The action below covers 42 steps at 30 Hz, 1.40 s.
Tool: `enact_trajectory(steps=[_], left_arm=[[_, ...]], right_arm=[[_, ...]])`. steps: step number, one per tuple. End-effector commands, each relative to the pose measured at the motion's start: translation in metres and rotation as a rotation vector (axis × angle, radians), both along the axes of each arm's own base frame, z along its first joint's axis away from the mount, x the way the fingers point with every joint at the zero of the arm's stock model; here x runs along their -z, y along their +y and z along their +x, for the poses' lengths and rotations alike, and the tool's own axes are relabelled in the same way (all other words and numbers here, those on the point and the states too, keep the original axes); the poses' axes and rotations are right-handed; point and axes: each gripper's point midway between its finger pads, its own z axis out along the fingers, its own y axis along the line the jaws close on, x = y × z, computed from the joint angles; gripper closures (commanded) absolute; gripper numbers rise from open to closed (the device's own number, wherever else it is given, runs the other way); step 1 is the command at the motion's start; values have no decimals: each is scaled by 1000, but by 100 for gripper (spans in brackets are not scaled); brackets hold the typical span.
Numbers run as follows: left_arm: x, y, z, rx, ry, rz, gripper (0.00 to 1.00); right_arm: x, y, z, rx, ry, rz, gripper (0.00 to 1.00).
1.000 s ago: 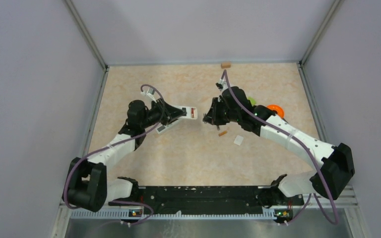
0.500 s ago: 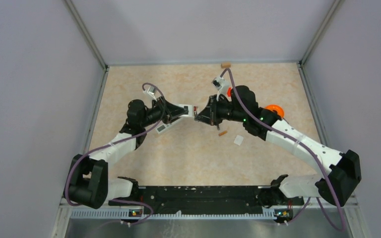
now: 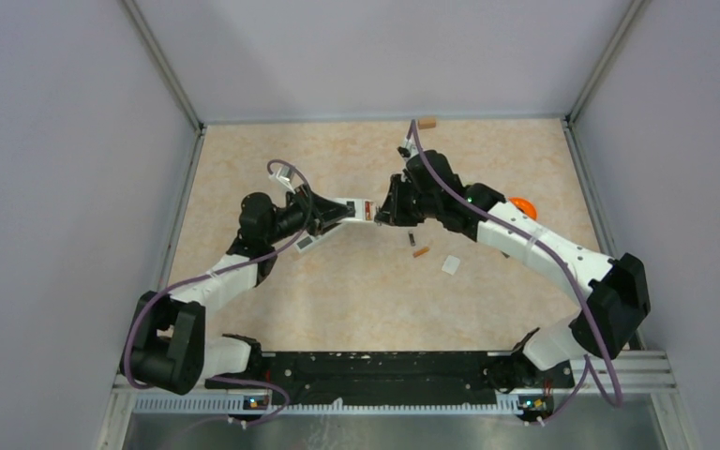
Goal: Load the batteries into the remote control
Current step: Load the battery into the remote control.
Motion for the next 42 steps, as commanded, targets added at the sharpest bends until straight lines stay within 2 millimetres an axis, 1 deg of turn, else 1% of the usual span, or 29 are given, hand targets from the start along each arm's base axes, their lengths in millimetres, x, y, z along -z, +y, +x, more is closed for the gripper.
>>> enact_trajectory(steps=[1, 9, 16, 19, 27, 34, 36, 40, 42], left_arm=[[-20, 1, 2, -9, -98, -34, 100], [-19, 0, 3, -3, -99, -36, 100], [-18, 0, 3, -2, -107, -31, 100], [-18, 0, 2, 3, -111, -28, 100], [-20, -2, -1, 26, -116, -31, 100], [-22, -1, -1, 23, -115, -32, 100], [-22, 0, 0, 16, -118, -30, 100], [-21, 0, 1, 10, -111, -27, 100], [-19, 0, 1, 7, -103, -28, 100]], right_arm=[[-20, 2, 11, 39, -14, 17, 94], [-22, 11, 11, 11, -11, 46, 92], [-25, 15, 9, -7, -8, 61, 91], [-25, 15, 9, -10, -6, 61, 89], [-13, 16, 14, 2, 16, 21, 83], [-4, 14, 17, 24, 46, -15, 82], [-4, 13, 18, 34, 49, -17, 80], [-9, 14, 19, 48, 48, -4, 75], [-13, 14, 20, 57, 45, 9, 74]])
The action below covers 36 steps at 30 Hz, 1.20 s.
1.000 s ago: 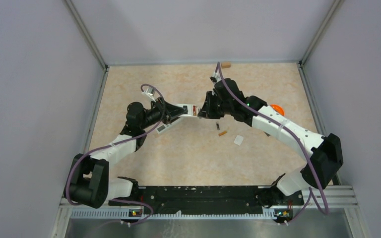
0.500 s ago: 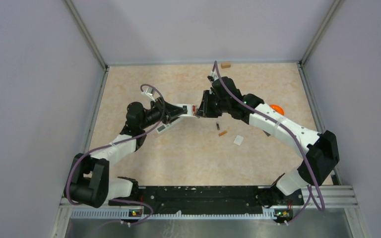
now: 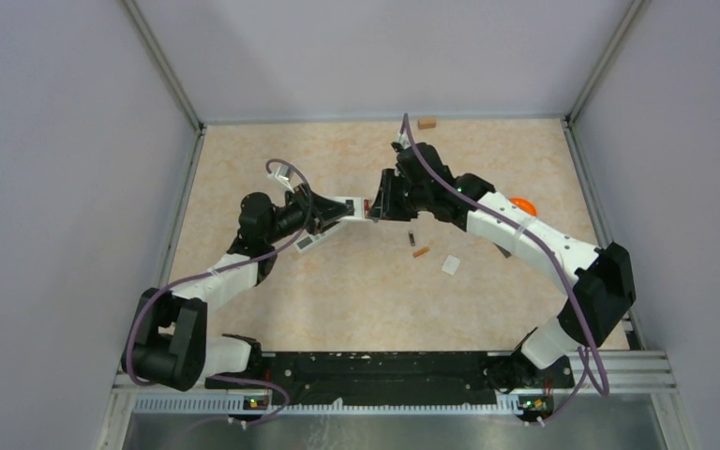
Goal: Load the batteries into the remote control
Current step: Load the battery into the remote control.
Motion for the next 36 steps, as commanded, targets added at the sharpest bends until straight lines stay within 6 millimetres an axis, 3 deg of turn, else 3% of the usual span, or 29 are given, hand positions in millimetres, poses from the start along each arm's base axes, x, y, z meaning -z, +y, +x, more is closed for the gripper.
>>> enact_trajectory(steps=[1, 7, 15, 21, 25, 30, 36], left_arm=[[-22, -2, -4, 22, -82, -32, 100], [-17, -3, -2, 16, -55, -34, 100], [-14, -4, -2, 26, -33, -38, 100], [-17, -7, -9, 73, -28, -41, 100], [-15, -9, -18, 125, -13, -21, 100], [-17, -10, -21, 146, -10, -21, 100], [-21, -10, -18, 135, -31, -24, 100]], right_arm=[[-18, 1, 11, 48, -19, 26, 74], [-30, -1, 15, 84, -29, 59, 68], [-59, 4, 16, 50, -97, 194, 39], [-62, -16, 22, 10, -223, 142, 22], [-61, -25, 20, -67, -267, 93, 20], [-42, -18, 7, -207, -224, 50, 21], [-25, -21, 2, -259, -196, -9, 33]])
